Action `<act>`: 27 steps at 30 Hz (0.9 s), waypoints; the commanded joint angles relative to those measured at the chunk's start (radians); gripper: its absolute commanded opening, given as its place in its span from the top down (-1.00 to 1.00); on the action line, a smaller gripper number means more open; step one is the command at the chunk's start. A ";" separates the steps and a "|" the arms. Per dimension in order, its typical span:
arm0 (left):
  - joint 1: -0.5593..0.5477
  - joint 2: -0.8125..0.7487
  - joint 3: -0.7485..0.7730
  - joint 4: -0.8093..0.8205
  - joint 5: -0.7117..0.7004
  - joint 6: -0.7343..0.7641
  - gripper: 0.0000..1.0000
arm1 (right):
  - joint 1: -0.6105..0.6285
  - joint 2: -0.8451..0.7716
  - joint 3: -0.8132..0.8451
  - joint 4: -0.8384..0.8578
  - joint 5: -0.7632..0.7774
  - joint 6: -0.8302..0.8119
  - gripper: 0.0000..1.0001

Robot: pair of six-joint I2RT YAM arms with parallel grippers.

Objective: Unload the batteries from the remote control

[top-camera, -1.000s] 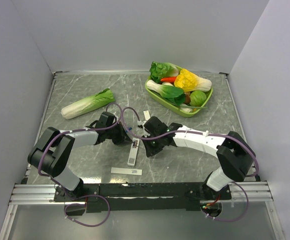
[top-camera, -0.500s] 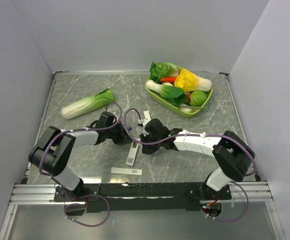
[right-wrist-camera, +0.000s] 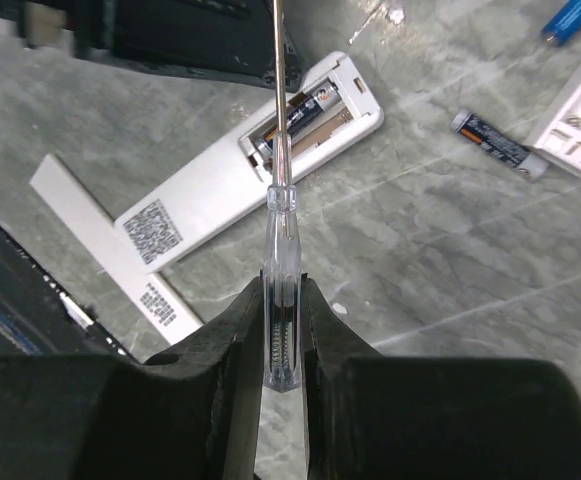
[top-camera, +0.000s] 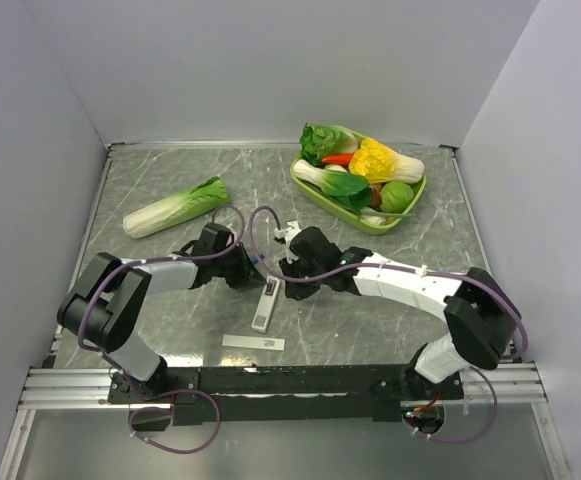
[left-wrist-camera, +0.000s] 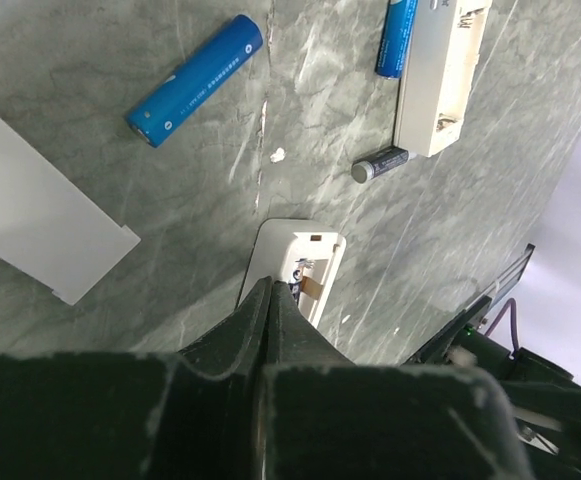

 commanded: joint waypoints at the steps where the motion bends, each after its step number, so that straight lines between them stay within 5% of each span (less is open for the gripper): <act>1: -0.028 -0.018 0.010 -0.146 -0.043 0.029 0.87 | -0.008 -0.083 0.043 -0.136 0.030 -0.055 1.00; 5: -0.006 -0.078 0.079 -0.244 -0.088 0.027 0.51 | -0.019 -0.138 0.037 -0.184 0.030 -0.060 1.00; 11: 0.048 -0.268 0.082 -0.264 -0.054 0.003 0.23 | -0.057 -0.195 0.025 -0.183 -0.032 -0.049 1.00; 17: 0.044 -0.452 -0.030 0.001 0.115 -0.048 0.11 | -0.083 -0.213 0.014 -0.114 -0.202 -0.008 1.00; 27: 0.023 -0.517 -0.094 0.108 0.155 -0.059 0.14 | -0.093 -0.253 -0.056 0.100 -0.361 0.106 1.00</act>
